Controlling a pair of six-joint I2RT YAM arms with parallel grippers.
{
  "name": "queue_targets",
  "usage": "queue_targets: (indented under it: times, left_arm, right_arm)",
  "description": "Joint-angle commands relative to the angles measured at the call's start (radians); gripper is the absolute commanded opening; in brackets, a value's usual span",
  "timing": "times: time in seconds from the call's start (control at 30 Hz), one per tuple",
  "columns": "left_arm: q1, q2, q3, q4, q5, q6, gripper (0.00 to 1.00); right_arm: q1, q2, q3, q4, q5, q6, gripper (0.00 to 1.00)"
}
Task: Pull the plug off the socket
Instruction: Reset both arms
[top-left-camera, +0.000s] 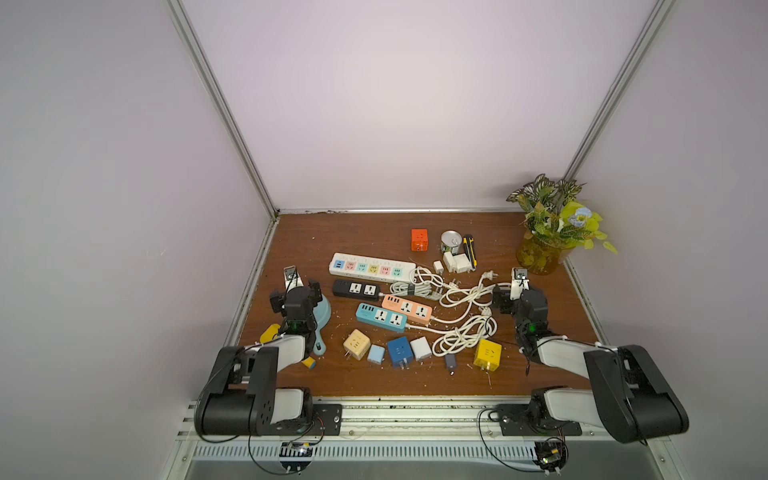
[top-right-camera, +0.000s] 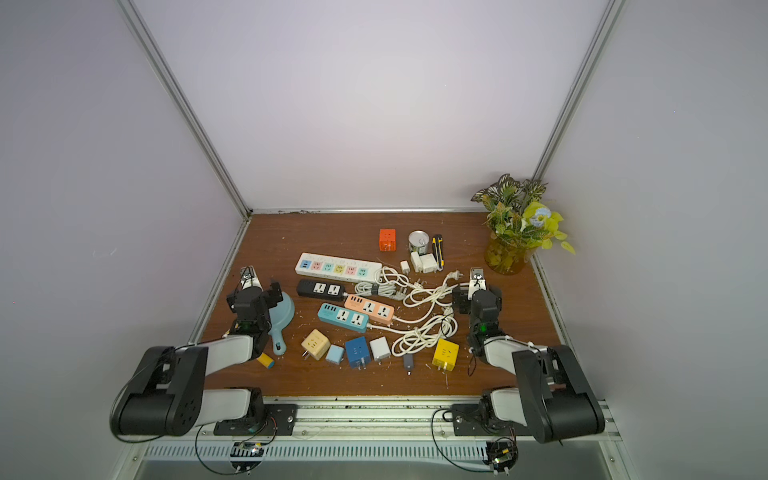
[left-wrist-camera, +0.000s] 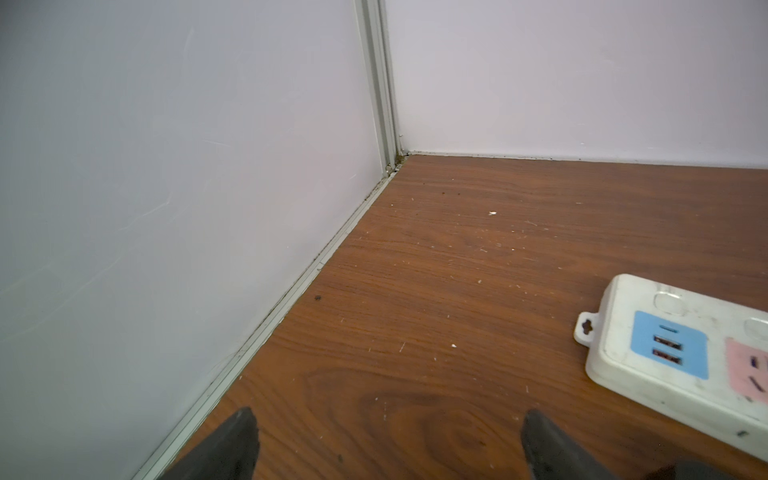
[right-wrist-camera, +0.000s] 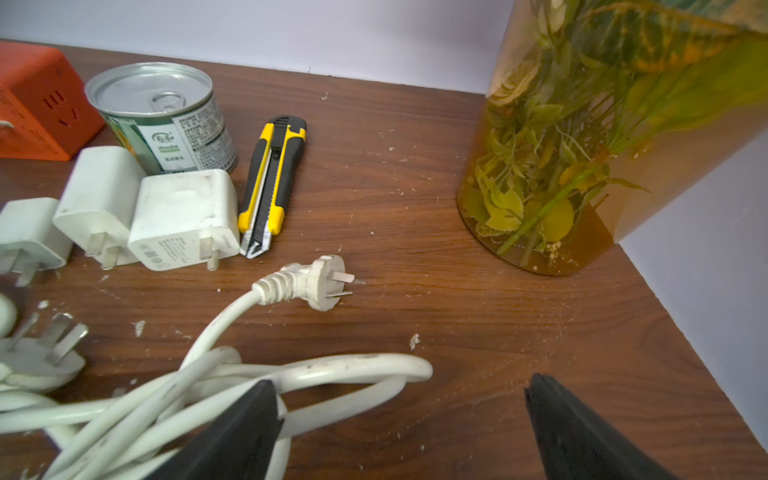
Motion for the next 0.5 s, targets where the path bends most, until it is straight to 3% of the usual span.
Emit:
queue_targets:
  times: [0.0,0.27,0.47]
  left_arm:
    - [-0.002,0.035,-0.022,0.206,0.034,0.069,1.00]
    - [0.010,-0.042,-0.079,0.216,0.106,0.075,1.00]
    - [0.011,-0.058,-0.115,0.271,0.127,0.087,1.00]
  right_arm:
    - [-0.036,0.049,0.037,0.173,-0.136,-0.027,0.99]
    - [-0.065,0.164,-0.073,0.476,-0.215,-0.012,0.99]
    - [-0.066,0.153,-0.117,0.546,-0.230,-0.020,0.99]
